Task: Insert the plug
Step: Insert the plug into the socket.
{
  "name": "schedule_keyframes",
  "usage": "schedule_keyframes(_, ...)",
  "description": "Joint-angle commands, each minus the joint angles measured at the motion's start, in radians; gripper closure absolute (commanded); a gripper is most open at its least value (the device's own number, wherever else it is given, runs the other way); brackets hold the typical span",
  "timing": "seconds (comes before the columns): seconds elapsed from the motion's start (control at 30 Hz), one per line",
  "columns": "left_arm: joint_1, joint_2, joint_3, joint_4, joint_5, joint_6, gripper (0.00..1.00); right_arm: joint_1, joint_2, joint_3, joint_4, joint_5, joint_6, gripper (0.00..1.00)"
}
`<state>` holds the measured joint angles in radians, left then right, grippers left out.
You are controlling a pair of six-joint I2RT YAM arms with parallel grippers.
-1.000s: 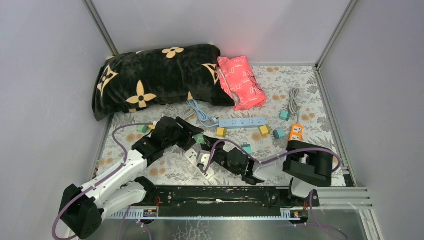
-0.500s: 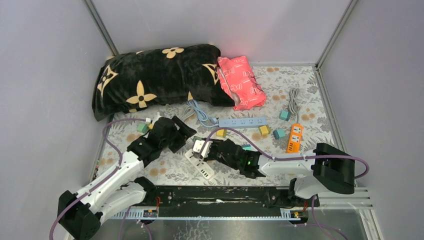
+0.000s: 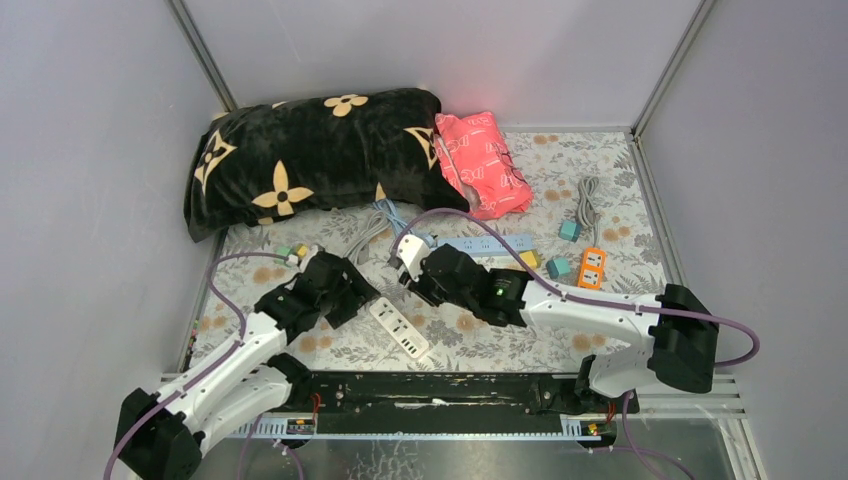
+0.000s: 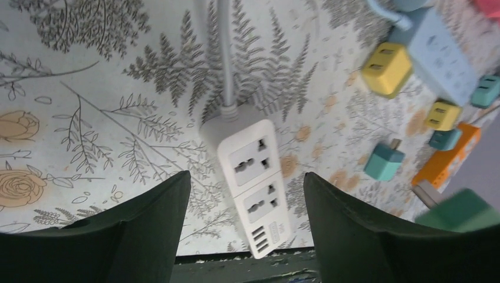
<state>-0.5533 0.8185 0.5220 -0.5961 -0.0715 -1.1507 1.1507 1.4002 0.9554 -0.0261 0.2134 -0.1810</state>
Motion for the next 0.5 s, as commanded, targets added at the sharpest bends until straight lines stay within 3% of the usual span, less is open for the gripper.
schedule_keyframes(0.0,0.007,0.042,-0.039,0.039,0.063,0.011,0.25,-0.015,0.010,0.084,-0.150,-0.047,0.150,1.00)
schedule_keyframes(0.47,0.007,0.098,-0.201,0.281,0.234,-0.074,0.46,-0.052,0.073,0.170,-0.220,-0.165,0.332,1.00)
